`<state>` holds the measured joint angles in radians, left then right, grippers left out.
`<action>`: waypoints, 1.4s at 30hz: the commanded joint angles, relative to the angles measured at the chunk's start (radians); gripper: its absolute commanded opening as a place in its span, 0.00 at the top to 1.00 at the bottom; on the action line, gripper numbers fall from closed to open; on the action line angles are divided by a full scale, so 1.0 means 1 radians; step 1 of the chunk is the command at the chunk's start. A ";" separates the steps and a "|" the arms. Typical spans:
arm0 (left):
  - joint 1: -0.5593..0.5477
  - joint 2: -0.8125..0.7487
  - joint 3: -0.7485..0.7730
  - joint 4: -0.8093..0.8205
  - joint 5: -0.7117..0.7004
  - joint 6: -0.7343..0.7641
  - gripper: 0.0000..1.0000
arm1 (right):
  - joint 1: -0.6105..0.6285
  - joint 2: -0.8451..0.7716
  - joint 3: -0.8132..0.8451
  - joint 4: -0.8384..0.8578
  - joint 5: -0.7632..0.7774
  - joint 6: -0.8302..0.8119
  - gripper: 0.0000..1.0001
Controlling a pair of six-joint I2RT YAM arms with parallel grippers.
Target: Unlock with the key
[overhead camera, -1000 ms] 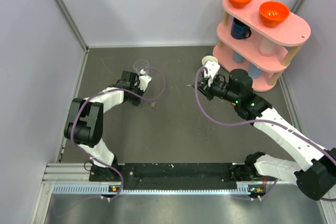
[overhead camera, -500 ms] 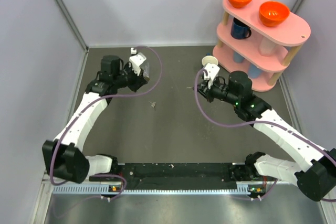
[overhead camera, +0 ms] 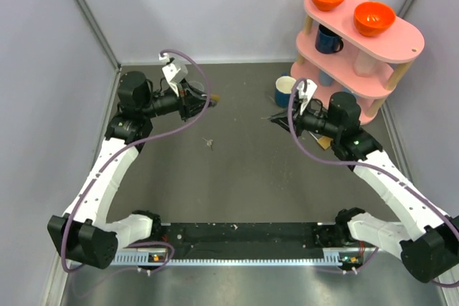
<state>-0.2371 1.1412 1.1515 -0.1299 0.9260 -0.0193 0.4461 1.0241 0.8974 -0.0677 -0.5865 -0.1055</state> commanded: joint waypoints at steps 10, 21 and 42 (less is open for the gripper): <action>-0.076 -0.014 -0.125 0.602 0.181 -0.399 1.00 | -0.046 0.131 0.196 0.123 -0.285 0.452 1.00; -0.076 -0.031 -0.239 0.710 0.071 -0.544 1.00 | -0.046 0.056 0.014 0.393 -0.159 0.664 1.00; -0.073 -0.008 -0.308 0.707 -0.013 -0.614 1.00 | 0.092 0.110 -0.020 0.376 -0.012 0.584 1.00</action>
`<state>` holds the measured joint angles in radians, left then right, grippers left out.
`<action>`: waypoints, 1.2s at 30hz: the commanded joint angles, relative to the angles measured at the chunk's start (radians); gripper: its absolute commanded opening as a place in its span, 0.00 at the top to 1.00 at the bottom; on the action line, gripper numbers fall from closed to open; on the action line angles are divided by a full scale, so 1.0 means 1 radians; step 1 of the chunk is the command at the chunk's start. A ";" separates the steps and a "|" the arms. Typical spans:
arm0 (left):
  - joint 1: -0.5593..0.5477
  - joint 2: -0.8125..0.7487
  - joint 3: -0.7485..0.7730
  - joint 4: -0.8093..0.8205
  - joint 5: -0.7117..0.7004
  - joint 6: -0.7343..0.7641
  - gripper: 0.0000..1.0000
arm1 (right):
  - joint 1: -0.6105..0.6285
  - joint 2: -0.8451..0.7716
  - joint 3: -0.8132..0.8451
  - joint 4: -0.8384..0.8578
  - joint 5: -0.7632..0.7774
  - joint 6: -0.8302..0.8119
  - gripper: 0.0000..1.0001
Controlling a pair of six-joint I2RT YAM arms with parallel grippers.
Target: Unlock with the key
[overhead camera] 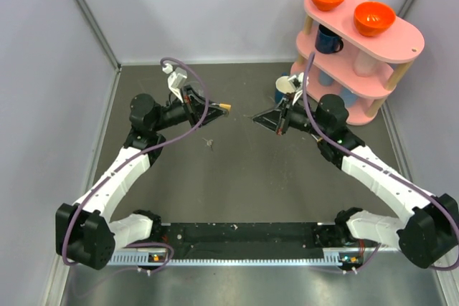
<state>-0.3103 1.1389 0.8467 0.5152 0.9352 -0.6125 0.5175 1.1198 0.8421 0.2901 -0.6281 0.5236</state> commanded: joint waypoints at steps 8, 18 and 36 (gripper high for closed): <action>-0.003 0.009 -0.049 0.091 -0.050 -0.020 1.00 | 0.047 0.032 0.060 -0.014 0.051 -0.083 1.00; -0.016 0.028 -0.064 0.120 -0.047 -0.024 1.00 | 0.058 0.071 0.061 0.006 0.035 -0.060 1.00; -0.056 0.065 -0.051 0.100 -0.033 0.007 1.00 | 0.058 0.089 0.052 0.052 -0.004 0.001 1.00</action>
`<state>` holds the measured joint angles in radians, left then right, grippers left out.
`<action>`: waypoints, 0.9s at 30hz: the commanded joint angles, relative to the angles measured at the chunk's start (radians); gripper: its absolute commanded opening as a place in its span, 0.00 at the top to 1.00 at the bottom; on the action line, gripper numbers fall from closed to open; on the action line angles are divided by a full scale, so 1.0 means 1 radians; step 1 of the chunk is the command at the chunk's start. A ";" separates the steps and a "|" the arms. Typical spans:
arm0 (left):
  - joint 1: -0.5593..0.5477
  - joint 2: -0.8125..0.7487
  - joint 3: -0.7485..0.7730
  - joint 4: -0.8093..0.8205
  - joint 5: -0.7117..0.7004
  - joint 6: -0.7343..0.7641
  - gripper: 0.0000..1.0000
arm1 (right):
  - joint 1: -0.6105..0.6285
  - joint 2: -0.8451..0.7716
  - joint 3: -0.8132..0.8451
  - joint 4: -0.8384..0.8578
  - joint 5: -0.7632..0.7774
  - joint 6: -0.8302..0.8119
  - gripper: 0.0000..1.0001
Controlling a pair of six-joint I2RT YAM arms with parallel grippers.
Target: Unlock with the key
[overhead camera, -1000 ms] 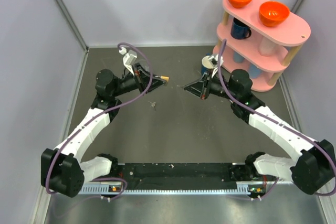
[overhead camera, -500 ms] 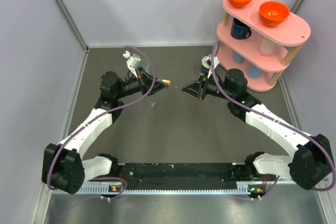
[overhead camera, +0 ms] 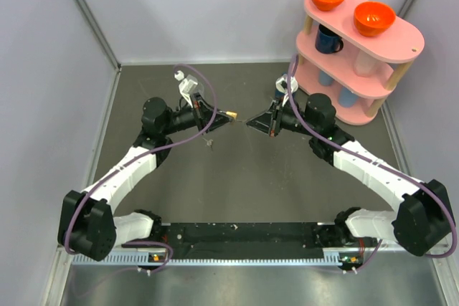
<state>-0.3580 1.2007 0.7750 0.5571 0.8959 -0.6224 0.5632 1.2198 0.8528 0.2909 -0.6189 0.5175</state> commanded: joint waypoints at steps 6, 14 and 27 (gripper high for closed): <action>-0.016 0.008 0.023 0.060 0.014 0.018 1.00 | 0.012 -0.009 0.038 0.053 -0.005 0.006 1.00; -0.025 0.008 0.023 0.070 0.026 0.013 1.00 | 0.014 0.000 0.040 0.048 0.002 0.003 1.00; -0.036 0.014 0.021 0.075 0.034 0.021 1.00 | 0.012 0.003 0.040 0.056 -0.018 0.003 1.00</action>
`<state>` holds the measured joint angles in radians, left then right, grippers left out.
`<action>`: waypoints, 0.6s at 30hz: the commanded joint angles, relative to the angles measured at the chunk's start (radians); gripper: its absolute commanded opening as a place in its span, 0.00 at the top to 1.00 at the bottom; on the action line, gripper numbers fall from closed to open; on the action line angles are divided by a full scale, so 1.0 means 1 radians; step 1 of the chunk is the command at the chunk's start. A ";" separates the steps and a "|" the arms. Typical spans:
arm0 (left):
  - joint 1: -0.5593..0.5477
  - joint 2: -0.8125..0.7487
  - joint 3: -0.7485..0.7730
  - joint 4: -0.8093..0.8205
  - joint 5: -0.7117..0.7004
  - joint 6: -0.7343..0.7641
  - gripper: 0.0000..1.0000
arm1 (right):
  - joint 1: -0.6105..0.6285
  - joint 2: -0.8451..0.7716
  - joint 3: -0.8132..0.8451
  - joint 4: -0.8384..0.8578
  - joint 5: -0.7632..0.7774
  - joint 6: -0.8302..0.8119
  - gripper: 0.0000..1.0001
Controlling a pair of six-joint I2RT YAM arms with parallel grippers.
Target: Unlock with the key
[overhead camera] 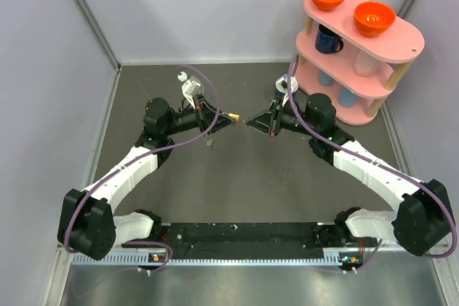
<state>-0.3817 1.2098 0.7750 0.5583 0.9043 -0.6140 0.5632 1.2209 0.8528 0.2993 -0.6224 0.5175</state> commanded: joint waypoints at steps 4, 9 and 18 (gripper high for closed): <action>-0.014 0.005 0.021 0.077 0.030 0.008 1.00 | 0.012 0.005 0.040 0.044 -0.011 -0.002 1.00; -0.016 0.007 0.021 0.086 0.038 0.000 1.00 | 0.012 0.006 0.040 0.043 -0.010 -0.002 1.00; -0.019 0.010 0.020 0.098 0.047 -0.004 1.00 | 0.012 0.003 0.040 0.044 -0.022 -0.001 1.00</action>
<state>-0.3817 1.2205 0.7750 0.5800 0.9142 -0.6117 0.5629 1.2228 0.8528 0.2985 -0.6228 0.5171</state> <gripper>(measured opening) 0.169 0.013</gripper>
